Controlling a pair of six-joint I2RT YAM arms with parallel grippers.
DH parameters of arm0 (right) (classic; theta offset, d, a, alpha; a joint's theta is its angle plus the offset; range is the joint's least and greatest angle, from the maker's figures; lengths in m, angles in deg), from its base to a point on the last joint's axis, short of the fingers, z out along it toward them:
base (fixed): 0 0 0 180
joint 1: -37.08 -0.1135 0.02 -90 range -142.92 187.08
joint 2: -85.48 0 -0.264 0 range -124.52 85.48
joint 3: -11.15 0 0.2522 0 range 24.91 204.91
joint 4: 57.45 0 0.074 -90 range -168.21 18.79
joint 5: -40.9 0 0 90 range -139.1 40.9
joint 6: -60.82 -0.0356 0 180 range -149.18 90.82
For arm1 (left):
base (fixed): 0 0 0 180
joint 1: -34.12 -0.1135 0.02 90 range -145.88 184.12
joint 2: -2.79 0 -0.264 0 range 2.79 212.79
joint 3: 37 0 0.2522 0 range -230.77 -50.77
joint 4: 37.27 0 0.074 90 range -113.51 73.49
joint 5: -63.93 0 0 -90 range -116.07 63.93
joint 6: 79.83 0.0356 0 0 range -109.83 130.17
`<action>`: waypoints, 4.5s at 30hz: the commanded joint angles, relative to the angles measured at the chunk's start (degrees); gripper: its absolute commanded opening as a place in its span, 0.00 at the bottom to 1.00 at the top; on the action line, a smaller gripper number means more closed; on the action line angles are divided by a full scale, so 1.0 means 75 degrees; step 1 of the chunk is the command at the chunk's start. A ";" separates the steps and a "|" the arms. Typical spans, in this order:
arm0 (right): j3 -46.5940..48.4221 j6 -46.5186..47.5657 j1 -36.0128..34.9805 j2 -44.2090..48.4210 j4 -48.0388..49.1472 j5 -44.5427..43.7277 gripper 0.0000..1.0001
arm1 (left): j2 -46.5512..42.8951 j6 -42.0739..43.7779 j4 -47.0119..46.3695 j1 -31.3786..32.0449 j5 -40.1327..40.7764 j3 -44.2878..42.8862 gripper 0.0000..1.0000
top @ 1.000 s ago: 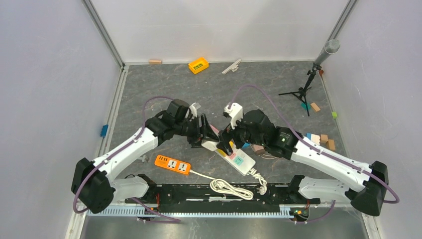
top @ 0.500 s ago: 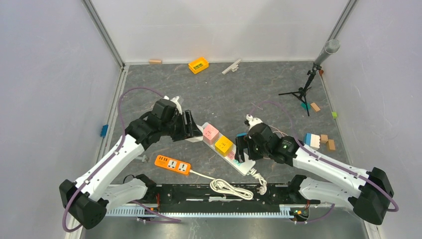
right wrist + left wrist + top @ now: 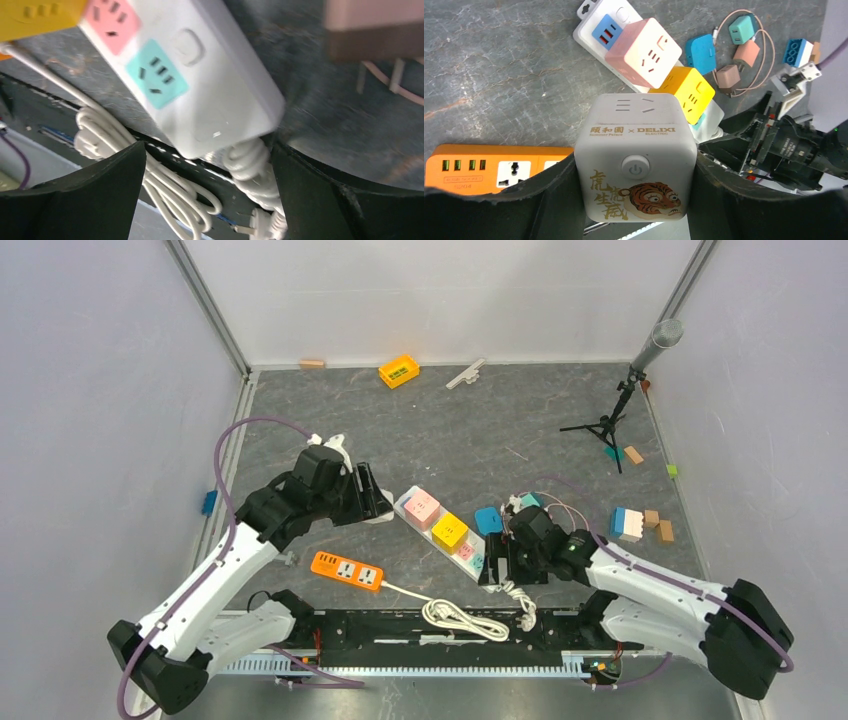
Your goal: Insert the plug
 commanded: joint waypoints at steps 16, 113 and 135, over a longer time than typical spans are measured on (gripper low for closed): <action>0.0332 -0.0449 -0.0002 -0.2197 0.5126 0.1807 0.98 | -0.0893 0.0483 -0.1326 -0.0042 -0.0693 0.0044 0.02; 0.1865 0.3314 0.2485 -0.0361 -0.0405 0.0605 0.98 | 0.4968 0.5184 0.0194 0.1827 -0.0616 -0.1939 0.02; 0.1784 0.3388 0.2505 -0.0372 -0.0410 0.0629 0.98 | 0.5264 0.5332 -0.0606 0.2114 -0.0444 -0.1742 0.02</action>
